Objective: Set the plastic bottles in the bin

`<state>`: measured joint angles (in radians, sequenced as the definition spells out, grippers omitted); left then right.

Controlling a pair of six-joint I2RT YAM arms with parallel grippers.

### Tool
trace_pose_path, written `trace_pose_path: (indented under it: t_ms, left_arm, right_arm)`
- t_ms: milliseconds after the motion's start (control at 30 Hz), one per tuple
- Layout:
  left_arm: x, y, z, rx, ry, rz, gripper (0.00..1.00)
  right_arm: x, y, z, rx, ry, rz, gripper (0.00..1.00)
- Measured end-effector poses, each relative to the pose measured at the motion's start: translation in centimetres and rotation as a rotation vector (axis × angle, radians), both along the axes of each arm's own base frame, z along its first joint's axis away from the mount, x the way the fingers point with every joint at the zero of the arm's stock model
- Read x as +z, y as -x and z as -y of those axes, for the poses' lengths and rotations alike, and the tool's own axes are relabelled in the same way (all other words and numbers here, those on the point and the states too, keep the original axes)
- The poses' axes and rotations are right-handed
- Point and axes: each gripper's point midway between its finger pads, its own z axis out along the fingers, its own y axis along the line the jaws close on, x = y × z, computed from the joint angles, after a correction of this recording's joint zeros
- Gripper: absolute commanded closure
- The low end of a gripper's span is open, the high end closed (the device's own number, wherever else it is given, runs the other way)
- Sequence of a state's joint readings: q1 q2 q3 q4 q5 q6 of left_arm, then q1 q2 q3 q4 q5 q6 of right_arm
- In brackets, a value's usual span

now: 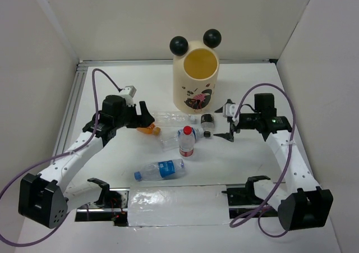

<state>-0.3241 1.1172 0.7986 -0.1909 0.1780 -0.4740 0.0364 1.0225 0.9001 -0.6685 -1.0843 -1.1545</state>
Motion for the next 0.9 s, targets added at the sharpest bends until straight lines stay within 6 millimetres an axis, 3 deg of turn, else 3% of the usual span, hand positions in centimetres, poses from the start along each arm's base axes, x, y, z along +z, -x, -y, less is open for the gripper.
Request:
trace_pose_path:
  t_ms: [233, 400, 633, 700, 733, 767, 867, 900]
  left_arm:
    - [1.6, 1.3, 0.8, -0.03, 0.016, 0.047, 0.05]
    - [1.8, 2.1, 0.8, -0.034, 0.013, 0.055, 0.05]
    - [2.1, 2.8, 0.3, -0.021, 0.005, 0.064, 0.06]
    - [2.2, 3.0, 0.3, -0.023, 0.007, 0.068, 0.13]
    - [2.2, 3.1, 0.4, -0.026, 0.011, 0.067, 0.23]
    - [2.1, 3.3, 0.7, -0.034, 0.018, 0.064, 0.26]
    - [0.9, 4.6, 1.8, -0.077, 0.025, 0.026, 0.25]
    - [0.3, 5.1, 1.9, -0.082, 0.017, 0.006, 0.2]
  right_arm:
    - [-2.0, 5.4, -6.6, 0.36, 0.002, -0.018, 0.0]
    - [-3.8, 8.2, -9.9, 0.526, 0.023, -0.073, 0.0]
    - [-5.4, 6.9, -11.2, 0.519, 0.033, -0.109, 0.0]
    - [-5.9, 6.4, -11.5, 0.514, 0.035, -0.117, 0.0]
    - [-6.2, 6.2, -11.6, 0.512, 0.037, -0.128, 0.0]
    - [-6.4, 6.2, -11.8, 0.512, 0.04, -0.138, 0.0]
    - [-7.0, 6.5, -12.5, 0.52, 0.059, -0.157, 0.0]
    - [-7.1, 6.7, -12.8, 0.519, 0.066, -0.16, 0.03]
